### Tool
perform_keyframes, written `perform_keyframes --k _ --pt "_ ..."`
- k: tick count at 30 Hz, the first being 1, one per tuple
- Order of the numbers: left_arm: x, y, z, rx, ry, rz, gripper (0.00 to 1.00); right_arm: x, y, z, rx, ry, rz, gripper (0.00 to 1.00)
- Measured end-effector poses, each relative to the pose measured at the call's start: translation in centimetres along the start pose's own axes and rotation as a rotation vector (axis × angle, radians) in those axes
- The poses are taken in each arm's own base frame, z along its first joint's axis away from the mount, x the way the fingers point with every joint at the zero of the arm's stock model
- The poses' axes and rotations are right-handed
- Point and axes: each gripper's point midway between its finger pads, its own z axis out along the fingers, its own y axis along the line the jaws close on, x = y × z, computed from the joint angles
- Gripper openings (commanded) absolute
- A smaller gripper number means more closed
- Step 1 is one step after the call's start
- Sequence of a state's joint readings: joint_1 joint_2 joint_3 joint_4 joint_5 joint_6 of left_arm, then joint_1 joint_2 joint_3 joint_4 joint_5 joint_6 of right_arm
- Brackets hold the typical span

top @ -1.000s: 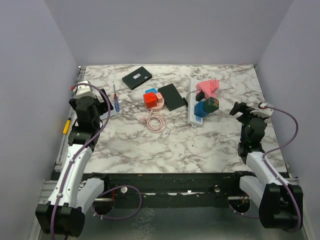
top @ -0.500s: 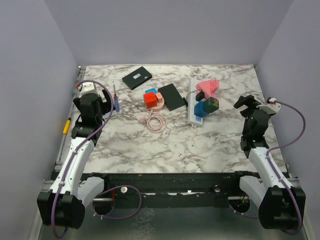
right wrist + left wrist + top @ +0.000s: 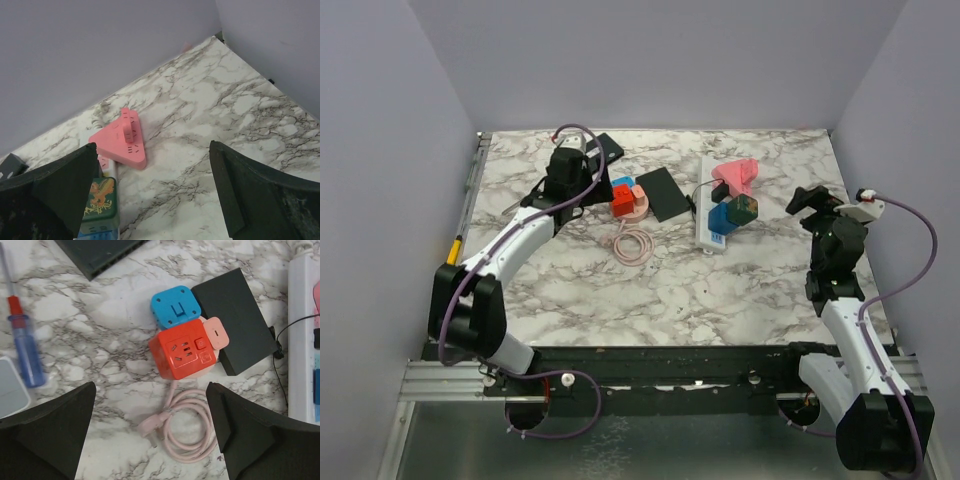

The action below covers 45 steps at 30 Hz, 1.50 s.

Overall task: Pull the plug off the socket
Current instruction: Move the socket to the center of the board.

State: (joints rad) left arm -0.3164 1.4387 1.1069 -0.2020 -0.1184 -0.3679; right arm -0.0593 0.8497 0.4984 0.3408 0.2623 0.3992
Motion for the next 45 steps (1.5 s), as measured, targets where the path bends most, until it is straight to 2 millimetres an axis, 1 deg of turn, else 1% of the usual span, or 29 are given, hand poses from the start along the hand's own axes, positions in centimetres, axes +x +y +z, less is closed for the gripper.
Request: perform_keyframes --k 1,3,4,6,9,16,20,22,27,33,36,38,41,45 --pt "0.7 -0.9 1.0 0.022 0.032 -0.006 0.97 0.1 0.1 0.0 -0.008 0.005 -0.005 1.00" --pt "1.8 -1.9 2.7 0.044 0.077 -0.017 0.98 0.2 0.3 -0.1 -0.023 0.012 -0.013 1.00" --pt "2.2 -2.2 3.5 0.046 0.093 -0.023 0.98 0.2 0.5 -0.1 -0.030 0.014 -0.016 1.00" --pt "3.3 -2.2 4.4 0.040 0.120 -0.030 0.99 0.3 0.7 -0.2 -0.043 0.018 -0.019 1.00" --pt "4.4 -2.2 5.3 0.035 0.149 -0.050 0.99 0.4 0.8 -0.2 -0.053 0.024 -0.025 1.00" --pt "5.0 -3.0 6.8 0.055 0.164 -0.085 0.98 1.9 1.0 0.2 -0.074 0.072 -0.038 1.00" --pt "5.7 -3.1 7.6 0.057 0.177 -0.103 0.98 2.0 1.2 0.2 -0.086 0.079 -0.043 1.00" --pt "5.9 -3.3 7.8 0.064 0.181 -0.113 0.96 2.2 1.3 0.2 -0.093 0.085 -0.043 1.00" --pt "6.6 -4.2 8.8 0.094 0.201 -0.130 0.95 3.1 1.4 0.4 -0.102 0.115 -0.048 1.00" --pt "6.1 -5.4 9.7 0.124 0.194 -0.134 0.95 3.9 1.4 0.7 -0.108 0.141 -0.052 1.00" --pt "6.4 -5.7 10.3 0.131 0.198 -0.132 0.95 4.1 1.5 0.8 -0.112 0.149 -0.054 1.00" --pt "6.8 -5.6 10.5 0.126 0.208 -0.130 0.92 4.2 1.5 0.8 -0.114 0.154 -0.057 1.00" --pt "7.1 -5.3 10.6 0.115 0.213 -0.118 0.84 4.5 1.5 0.9 -0.117 0.162 -0.061 1.00" --pt "6.7 -4.9 10.7 0.093 0.209 -0.093 0.79 4.7 1.5 0.9 -0.121 0.169 -0.062 1.00"
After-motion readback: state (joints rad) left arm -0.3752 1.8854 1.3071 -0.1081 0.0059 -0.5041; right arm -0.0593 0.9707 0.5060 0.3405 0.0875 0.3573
